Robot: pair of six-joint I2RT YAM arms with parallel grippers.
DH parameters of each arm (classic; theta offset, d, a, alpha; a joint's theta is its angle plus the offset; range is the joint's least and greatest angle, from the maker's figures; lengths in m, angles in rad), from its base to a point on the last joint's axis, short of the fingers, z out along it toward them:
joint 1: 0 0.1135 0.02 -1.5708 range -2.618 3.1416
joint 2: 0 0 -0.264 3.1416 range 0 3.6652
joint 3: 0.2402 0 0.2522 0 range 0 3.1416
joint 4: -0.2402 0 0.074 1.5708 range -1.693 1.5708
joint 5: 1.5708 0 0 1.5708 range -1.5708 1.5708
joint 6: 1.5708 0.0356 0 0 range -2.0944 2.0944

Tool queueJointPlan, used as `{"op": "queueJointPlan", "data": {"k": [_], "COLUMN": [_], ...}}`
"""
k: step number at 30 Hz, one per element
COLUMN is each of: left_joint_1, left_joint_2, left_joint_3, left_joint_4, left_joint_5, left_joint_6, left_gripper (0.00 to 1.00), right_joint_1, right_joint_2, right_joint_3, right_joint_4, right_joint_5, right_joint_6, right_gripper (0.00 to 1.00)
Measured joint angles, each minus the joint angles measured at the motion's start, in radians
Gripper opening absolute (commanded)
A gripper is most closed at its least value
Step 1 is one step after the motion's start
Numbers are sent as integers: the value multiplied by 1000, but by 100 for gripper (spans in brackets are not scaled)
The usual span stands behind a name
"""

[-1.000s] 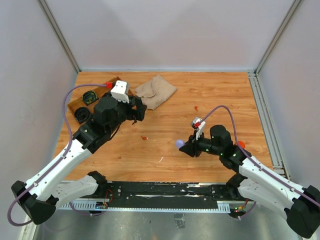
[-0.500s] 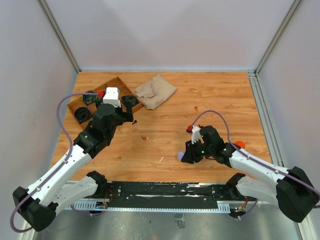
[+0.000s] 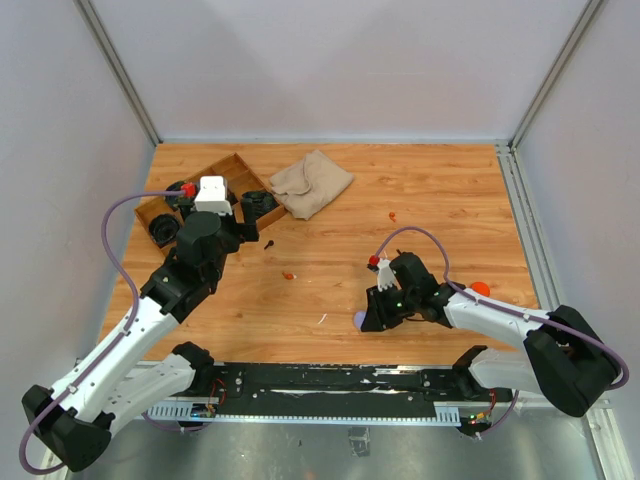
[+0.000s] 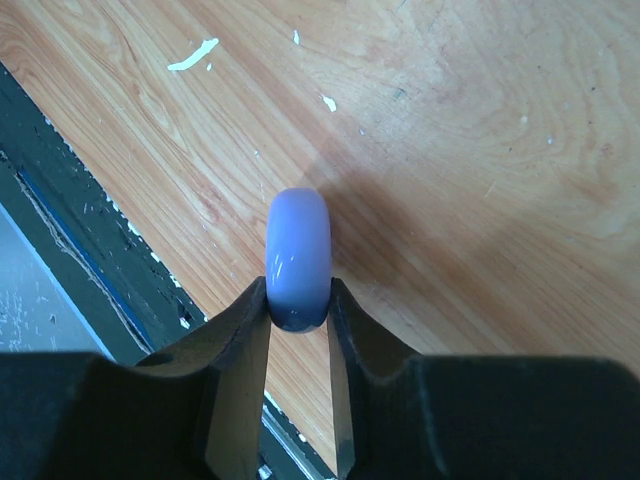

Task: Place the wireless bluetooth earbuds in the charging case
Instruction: Place the charging case at the center of the board.

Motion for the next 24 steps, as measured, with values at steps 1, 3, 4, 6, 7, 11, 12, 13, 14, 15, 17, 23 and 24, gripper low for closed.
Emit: {"op": "queueJointPlan", "data": {"k": [1, 3, 4, 6, 7, 11, 12, 13, 14, 15, 17, 23, 24], "left_joint_1": [0, 0, 0, 0, 0, 0, 0, 0, 0, 0, 0, 2, 2], "left_joint_2": [-2, -5, -6, -10, -13, -22, -25, -27, -31, -34, -40, -48, -48], "left_joint_3": [-1, -2, -2, -2, -2, -2, -2, -2, -2, -2, -2, -2, -3], "left_joint_4": [2, 4, 4, 4, 4, 4, 4, 4, 4, 4, 4, 4, 4], "left_joint_5": [0, -3, -4, -8, -11, -19, -20, -21, -23, -23, -24, -35, -36], "left_joint_6": [0, 0, 1, 3, 3, 4, 4, 4, 4, 4, 4, 4, 4], "left_gripper": [96, 96, 96, 96, 96, 96, 96, 96, 97, 96, 97, 97, 97], "right_joint_1": [0, 0, 0, 0, 0, 0, 0, 0, -1, -1, -5, -71, -95], "right_joint_2": [0, 0, 0, -2, -5, -9, -11, -13, -15, -18, -24, -51, -51], "right_joint_3": [0, 0, 0, 0, 5, 32, 39, 49, 56, 66, 89, 210, 234], "right_joint_4": [-2, -13, -21, -40, -52, -109, -127, -148, -166, -189, -241, -426, -458], "right_joint_5": [0, 5, 10, 18, 21, 45, 51, 63, 72, 83, 108, 222, 239], "right_joint_6": [3, 8, 10, 13, 13, 11, 11, 11, 10, 9, 7, -8, -12], "right_gripper": [32, 37, 39, 43, 44, 52, 53, 55, 57, 58, 62, 72, 73]}}
